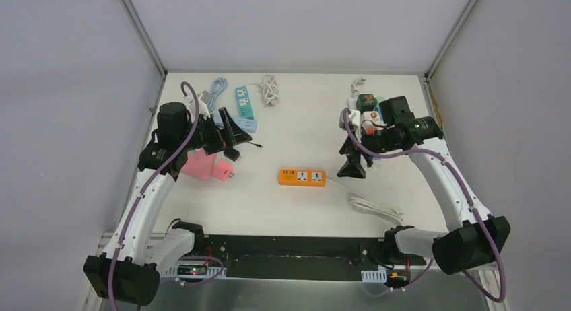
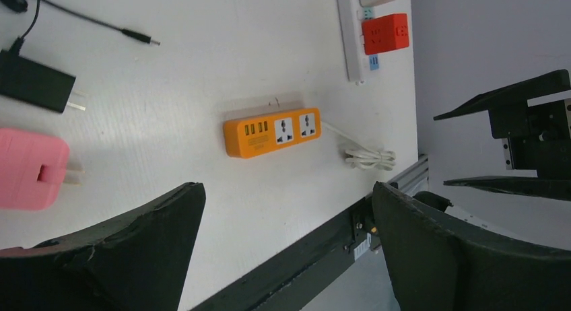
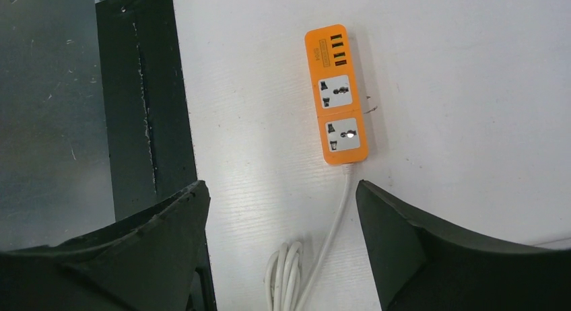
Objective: Pull the plug off the socket
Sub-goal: Pick up the socket from the center of the board.
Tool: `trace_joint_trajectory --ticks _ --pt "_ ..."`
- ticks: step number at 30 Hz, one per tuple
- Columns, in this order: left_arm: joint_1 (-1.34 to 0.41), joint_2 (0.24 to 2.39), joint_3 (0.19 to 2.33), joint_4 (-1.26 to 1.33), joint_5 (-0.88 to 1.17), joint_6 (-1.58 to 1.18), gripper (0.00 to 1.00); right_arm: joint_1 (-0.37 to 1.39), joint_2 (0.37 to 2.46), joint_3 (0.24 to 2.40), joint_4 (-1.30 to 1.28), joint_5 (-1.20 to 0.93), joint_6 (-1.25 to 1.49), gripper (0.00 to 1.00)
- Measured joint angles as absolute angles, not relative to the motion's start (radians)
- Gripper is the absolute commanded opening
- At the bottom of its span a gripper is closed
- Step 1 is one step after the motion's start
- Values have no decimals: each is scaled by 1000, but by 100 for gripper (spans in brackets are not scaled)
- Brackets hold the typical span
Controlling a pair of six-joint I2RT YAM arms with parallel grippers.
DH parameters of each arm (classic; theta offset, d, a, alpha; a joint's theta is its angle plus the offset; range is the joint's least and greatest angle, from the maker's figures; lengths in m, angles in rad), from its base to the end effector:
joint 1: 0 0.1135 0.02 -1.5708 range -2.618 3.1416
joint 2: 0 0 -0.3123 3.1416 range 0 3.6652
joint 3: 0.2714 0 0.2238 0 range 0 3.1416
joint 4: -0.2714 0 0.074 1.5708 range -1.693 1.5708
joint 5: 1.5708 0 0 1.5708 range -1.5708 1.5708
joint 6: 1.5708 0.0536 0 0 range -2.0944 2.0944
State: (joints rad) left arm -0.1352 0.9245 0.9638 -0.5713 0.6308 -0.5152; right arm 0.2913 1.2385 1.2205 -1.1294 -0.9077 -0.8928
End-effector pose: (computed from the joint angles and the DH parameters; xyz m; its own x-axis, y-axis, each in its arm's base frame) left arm 0.1405 -0.0510 0.3717 -0.7392 -0.3010 -0.6025 0.2853 0.6704 -0.6850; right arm 0.1591 0.0918 0.3673 -0.1685 -0.5510 -0.8173 -0.9856 0.1076 0.1307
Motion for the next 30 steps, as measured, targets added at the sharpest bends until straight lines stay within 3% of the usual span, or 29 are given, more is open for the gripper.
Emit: trace_joint_trajectory --ticks 4,13,30 --pt "-135 991 969 -453 683 -505 99 291 1240 1265 -1164 -886 -892 100" --pt "-138 1142 1045 -308 787 -455 99 293 1379 1352 -1276 -930 -977 100" --pt "-152 947 909 -399 640 -218 99 412 1325 1127 -1007 -819 -939 99"
